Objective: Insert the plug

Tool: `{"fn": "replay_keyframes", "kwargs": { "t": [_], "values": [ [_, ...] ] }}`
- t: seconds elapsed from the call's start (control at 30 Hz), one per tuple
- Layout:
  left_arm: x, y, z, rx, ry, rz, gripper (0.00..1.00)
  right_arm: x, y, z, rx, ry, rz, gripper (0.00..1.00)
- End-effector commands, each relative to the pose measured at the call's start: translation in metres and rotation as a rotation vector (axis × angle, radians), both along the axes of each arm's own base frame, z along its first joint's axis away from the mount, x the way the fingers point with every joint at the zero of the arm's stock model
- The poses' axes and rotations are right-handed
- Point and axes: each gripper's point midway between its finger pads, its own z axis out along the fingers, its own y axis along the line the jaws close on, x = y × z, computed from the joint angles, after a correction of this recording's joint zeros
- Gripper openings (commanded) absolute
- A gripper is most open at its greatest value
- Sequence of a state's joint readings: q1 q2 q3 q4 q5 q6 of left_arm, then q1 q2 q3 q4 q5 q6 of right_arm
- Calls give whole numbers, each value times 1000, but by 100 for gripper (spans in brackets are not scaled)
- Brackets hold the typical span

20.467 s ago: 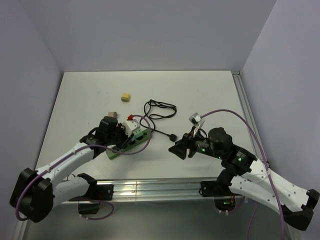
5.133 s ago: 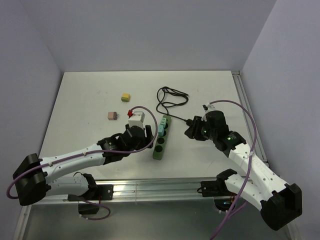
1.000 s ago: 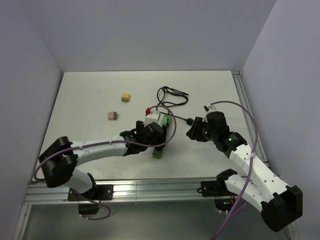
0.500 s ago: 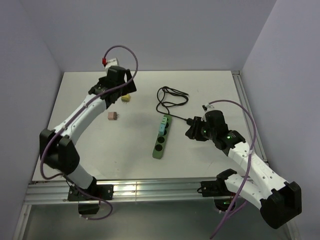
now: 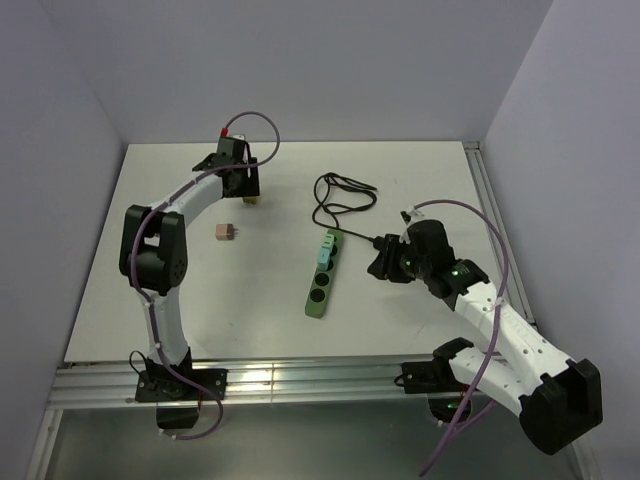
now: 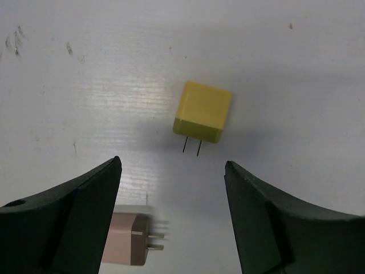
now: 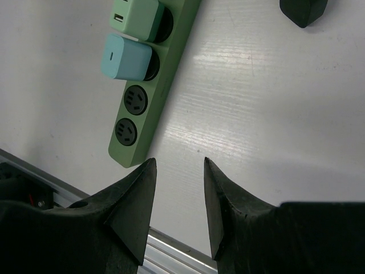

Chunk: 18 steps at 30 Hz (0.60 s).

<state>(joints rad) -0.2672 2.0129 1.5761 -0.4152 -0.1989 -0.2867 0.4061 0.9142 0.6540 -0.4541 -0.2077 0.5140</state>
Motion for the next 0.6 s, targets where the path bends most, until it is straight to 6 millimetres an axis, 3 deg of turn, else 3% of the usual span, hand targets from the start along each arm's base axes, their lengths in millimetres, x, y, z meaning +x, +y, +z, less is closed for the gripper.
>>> {"fn": "replay_keyframes", "kwargs": {
  "t": [0.0,0.17,0.3,0.57],
  "values": [
    [24,-16,16,-10,-125,-84,78,12,9,17,19,-61,32,46],
    [34,-26,6,-39,-137,-112,77,16,10,17,12,-62,34,46],
    [38,-25,-17,-24,-86,-98,76,18,12,17,18,-62,43,46],
    [43,-26,-32,-29,-81,-83,72,21,15,15,15,-54,49,46]
  ]
}}
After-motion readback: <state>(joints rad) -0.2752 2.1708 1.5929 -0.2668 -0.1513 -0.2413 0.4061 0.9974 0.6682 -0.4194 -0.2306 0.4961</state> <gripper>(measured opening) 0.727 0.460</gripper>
